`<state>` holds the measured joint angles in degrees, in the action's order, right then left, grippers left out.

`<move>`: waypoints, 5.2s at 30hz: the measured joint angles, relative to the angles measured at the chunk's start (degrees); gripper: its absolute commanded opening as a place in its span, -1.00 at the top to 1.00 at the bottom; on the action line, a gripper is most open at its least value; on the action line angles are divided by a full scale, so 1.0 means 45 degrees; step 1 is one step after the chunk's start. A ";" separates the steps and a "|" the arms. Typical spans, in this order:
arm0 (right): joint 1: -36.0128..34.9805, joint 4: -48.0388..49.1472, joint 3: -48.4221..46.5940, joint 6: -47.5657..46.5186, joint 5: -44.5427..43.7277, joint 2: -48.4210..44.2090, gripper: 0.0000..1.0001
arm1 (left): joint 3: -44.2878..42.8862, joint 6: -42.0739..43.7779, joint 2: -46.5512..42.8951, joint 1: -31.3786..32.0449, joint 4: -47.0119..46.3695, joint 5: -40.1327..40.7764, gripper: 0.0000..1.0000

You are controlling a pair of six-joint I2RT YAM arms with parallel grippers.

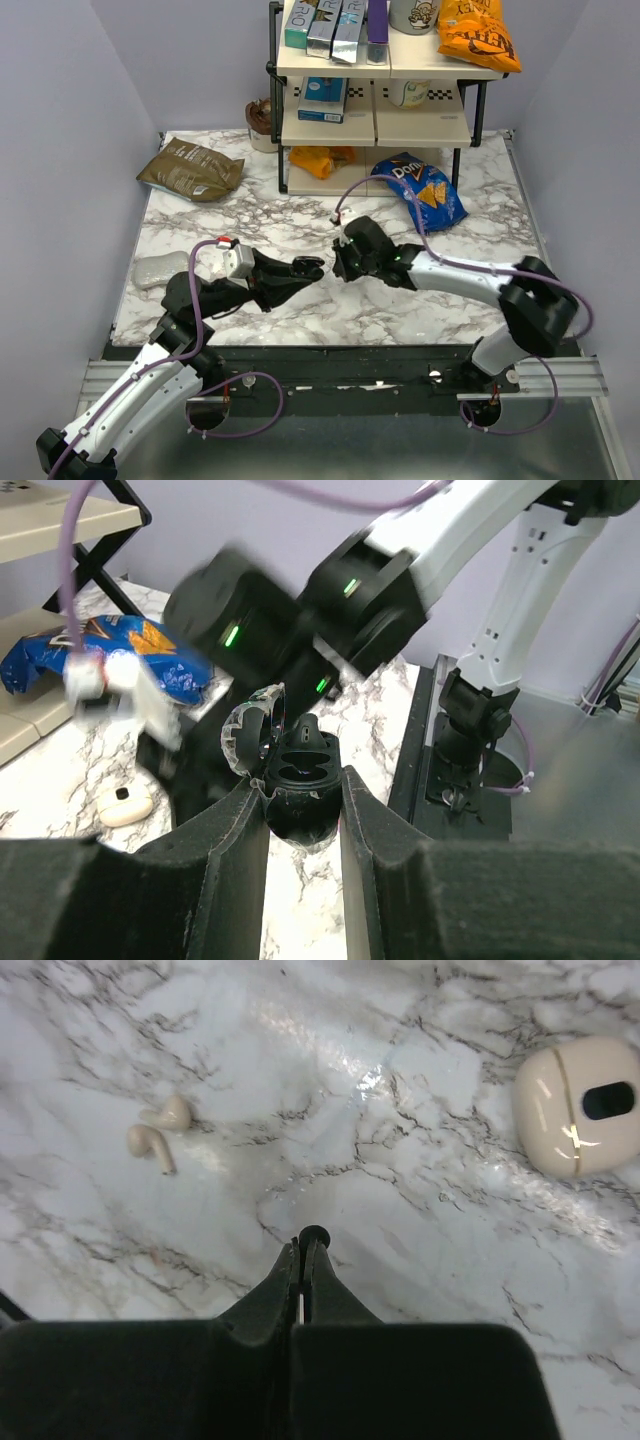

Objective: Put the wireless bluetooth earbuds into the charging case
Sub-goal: Pick up the earbud from the center of the board, then place the earbud in the charging case, then close the charging case.

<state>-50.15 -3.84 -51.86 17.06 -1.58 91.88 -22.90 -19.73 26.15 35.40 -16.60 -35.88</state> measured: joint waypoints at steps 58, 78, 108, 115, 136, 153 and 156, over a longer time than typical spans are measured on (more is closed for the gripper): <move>0.0024 -0.4459 -0.2555 -0.2443 0.7563 -0.9471 0.99 | -0.3415 -0.1676 0.8349 0.1826 -0.5586 -0.5999 1.00; -0.0015 -0.4503 -0.2220 -0.2477 0.6756 -0.9321 0.99 | -0.3750 -0.1239 0.8344 0.1831 -0.4571 -0.5401 1.00; -0.0345 -0.4522 -0.2132 -0.2438 0.5289 -0.9267 0.00 | -0.3750 -0.1039 0.8286 0.1826 -0.4352 -0.4619 1.00; -0.0359 -0.4838 -0.2754 -0.2341 0.4211 -0.9967 0.07 | -0.3745 -0.0631 0.8038 0.1826 -0.3793 -0.4473 1.00; -0.0355 -0.5304 -0.2409 -0.1651 0.0758 -0.9340 0.35 | -0.3381 -0.0335 0.7422 0.1831 -0.3905 -0.4124 1.00; -0.0355 -0.5294 -0.2409 -0.1817 0.2754 -0.9073 0.34 | -0.3337 -0.0034 0.7368 0.1831 -0.3895 -0.3842 1.00; -0.0355 -0.5294 -0.2409 -0.1821 0.2851 -0.9073 0.33 | -0.3337 0.0000 0.7368 0.1831 -0.3891 -0.3823 1.00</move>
<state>-51.75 -27.66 -62.70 8.86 11.25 51.05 -37.91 -19.73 59.31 43.64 -34.11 -53.08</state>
